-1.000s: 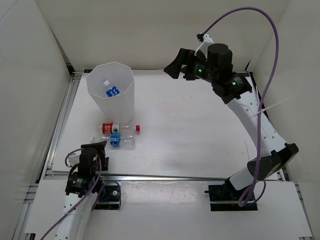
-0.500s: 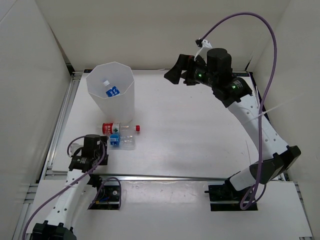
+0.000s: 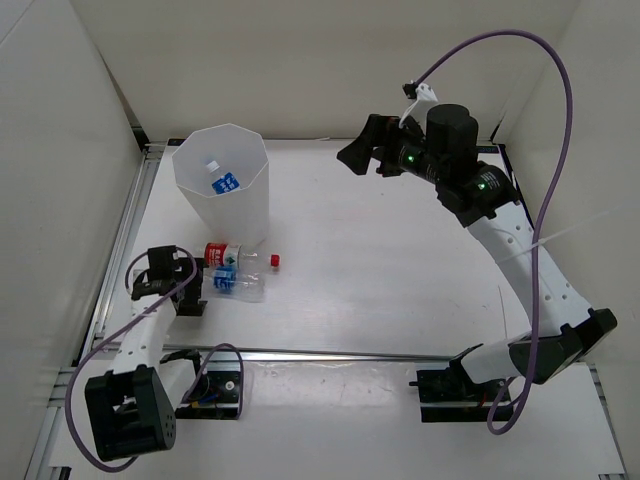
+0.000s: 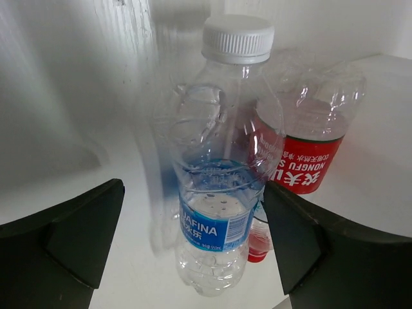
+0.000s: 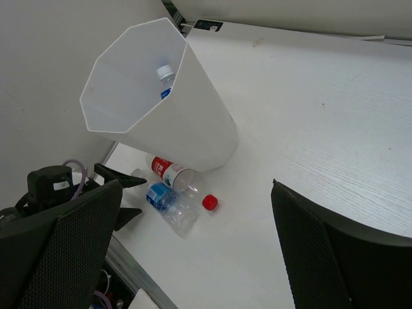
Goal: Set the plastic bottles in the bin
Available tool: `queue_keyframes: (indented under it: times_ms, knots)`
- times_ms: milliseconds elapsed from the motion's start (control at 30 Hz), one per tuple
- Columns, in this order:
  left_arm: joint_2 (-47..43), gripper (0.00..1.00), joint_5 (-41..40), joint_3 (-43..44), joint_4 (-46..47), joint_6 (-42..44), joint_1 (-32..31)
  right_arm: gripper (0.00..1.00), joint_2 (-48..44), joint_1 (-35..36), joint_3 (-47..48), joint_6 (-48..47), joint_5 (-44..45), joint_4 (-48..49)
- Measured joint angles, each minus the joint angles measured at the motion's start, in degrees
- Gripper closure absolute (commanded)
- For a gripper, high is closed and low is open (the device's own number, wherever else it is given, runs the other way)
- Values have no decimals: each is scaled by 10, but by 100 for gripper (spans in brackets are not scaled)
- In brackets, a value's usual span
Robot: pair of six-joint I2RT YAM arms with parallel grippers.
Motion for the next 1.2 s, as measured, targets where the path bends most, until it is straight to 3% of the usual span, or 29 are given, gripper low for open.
queue_keyframes:
  times_ms: [467, 533, 567, 733, 900, 1033, 1200]
  knots:
    - [91, 0, 63, 12, 12, 94, 50, 0, -3, 0, -13, -5, 14, 1]
    - [97, 4, 69, 14, 15, 104, 51, 0, -4, 0, -16, -5, 19, 0]
    - [98, 6, 71, 15, 15, 108, 53, 0, -4, 0, -18, -5, 20, 0]
    - [94, 40, 72, 14, 11, 121, 62, 0, -7, 0, -26, -5, 27, 0]
    - [45, 43, 77, 12, 2, 138, 69, 0, -8, 0, -27, -8, 34, 0]
    - [-54, 43, 82, 25, -27, 149, 72, 0, -8, 0, -27, -14, 41, 0]
    - [-156, 43, 78, 122, -90, 187, 79, 0, -7, 0, -27, -17, 43, 0]
